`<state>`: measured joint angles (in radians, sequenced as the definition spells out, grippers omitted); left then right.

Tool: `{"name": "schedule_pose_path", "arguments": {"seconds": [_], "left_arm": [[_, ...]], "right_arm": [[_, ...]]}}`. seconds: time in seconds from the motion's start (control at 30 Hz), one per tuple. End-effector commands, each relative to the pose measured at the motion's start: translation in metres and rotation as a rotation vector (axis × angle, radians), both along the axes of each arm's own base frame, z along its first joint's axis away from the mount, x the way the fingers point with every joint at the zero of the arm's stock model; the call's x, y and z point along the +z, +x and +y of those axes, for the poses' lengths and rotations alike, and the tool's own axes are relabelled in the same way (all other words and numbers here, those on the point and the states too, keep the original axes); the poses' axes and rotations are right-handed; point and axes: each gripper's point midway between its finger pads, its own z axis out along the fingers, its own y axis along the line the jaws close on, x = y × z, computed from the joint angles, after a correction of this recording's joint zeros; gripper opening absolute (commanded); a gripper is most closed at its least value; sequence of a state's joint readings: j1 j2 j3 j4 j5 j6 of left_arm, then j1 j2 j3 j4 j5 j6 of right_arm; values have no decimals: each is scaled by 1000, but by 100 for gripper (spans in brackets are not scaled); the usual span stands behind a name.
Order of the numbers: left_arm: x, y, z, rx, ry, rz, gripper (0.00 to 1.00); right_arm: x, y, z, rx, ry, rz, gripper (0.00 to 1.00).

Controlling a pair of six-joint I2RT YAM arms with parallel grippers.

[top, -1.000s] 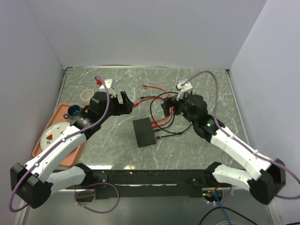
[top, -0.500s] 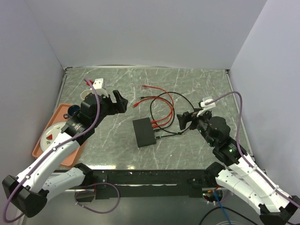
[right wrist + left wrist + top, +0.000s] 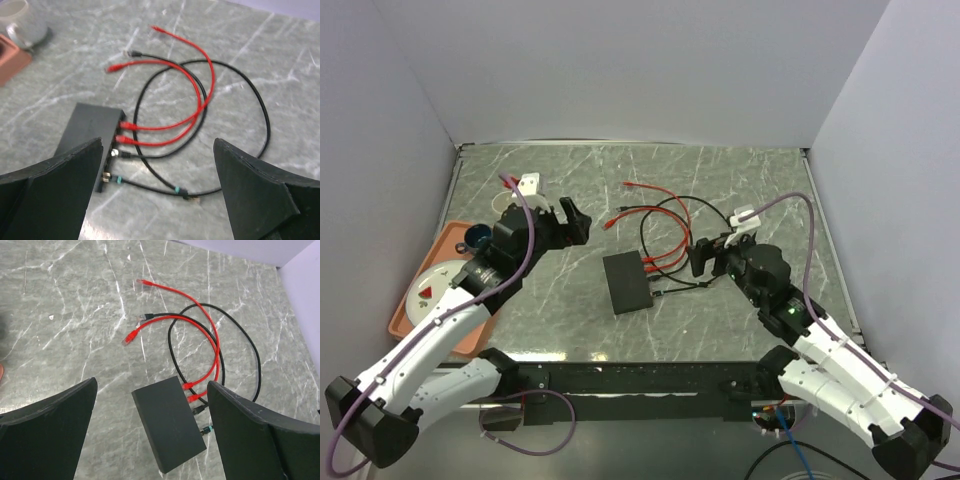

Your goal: Insert the plug into the switch port

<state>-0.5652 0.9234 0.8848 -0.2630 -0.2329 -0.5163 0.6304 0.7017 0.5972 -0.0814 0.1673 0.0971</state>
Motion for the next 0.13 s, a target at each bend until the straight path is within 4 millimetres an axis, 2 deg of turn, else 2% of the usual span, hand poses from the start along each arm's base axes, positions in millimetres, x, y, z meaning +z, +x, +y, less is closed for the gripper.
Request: {"name": "schedule_pose_path", "arguments": {"seconds": [0.0, 0.03, 0.07, 0.1], "left_arm": [[20, 0, 9, 33, -49, -107, 97], [25, -2, 14, 51, -50, -142, 97], [15, -1, 20, 82, -53, -143, 97], [16, -1, 26, 125, -74, -159, 97]], "right_arm": [[19, 11, 0, -41, 119, -144, 100], [31, 15, -4, -69, 155, -208, 100], [27, 17, -11, -104, 140, -228, 100], [12, 17, -15, -116, 103, -235, 100]]}}
